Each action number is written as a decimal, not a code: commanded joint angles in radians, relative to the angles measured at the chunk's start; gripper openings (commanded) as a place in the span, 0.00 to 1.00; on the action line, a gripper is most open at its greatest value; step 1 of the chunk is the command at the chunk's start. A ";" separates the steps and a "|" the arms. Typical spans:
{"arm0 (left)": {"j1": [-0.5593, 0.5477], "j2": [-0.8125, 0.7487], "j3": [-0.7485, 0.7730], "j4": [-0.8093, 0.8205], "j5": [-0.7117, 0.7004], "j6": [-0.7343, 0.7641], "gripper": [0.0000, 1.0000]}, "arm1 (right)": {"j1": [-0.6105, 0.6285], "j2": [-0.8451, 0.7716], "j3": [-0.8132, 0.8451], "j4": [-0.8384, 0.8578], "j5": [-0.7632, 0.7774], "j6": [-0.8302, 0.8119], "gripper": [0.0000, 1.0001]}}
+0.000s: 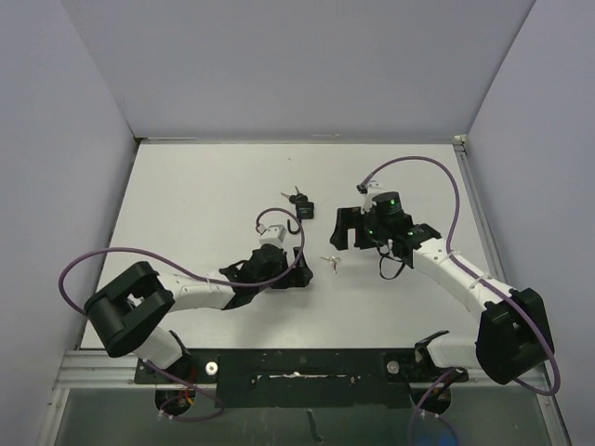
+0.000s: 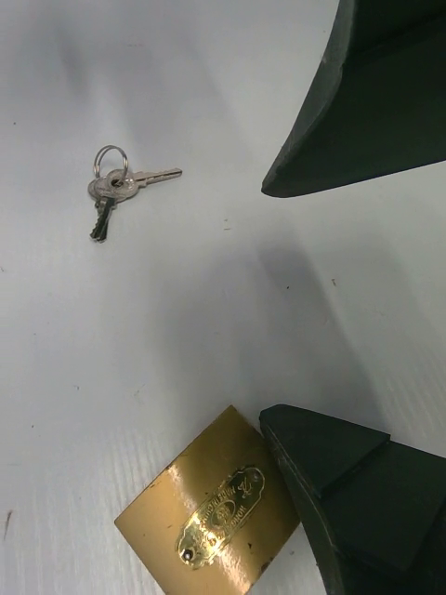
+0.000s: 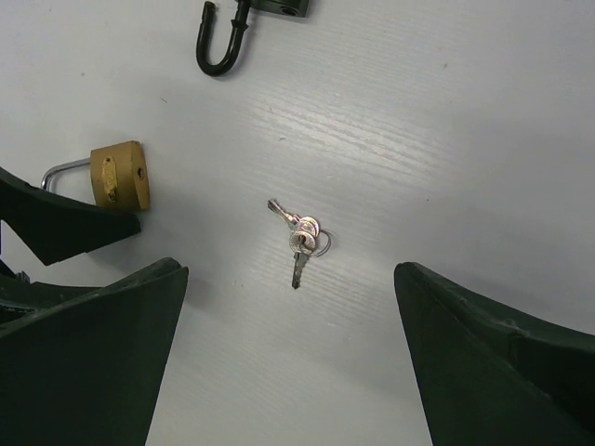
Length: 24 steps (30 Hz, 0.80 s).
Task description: Unlock with the key
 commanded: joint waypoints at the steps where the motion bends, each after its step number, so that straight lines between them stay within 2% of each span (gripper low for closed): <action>1: 0.004 0.033 0.024 -0.091 -0.083 -0.004 0.98 | -0.009 -0.030 -0.007 0.031 -0.002 0.001 1.00; 14: 0.025 0.008 0.040 -0.041 -0.057 0.030 0.98 | -0.011 0.048 0.002 -0.003 -0.036 -0.014 0.98; 24: 0.009 -0.191 0.037 -0.060 -0.043 0.091 0.98 | 0.004 0.189 0.026 -0.022 -0.079 -0.013 0.81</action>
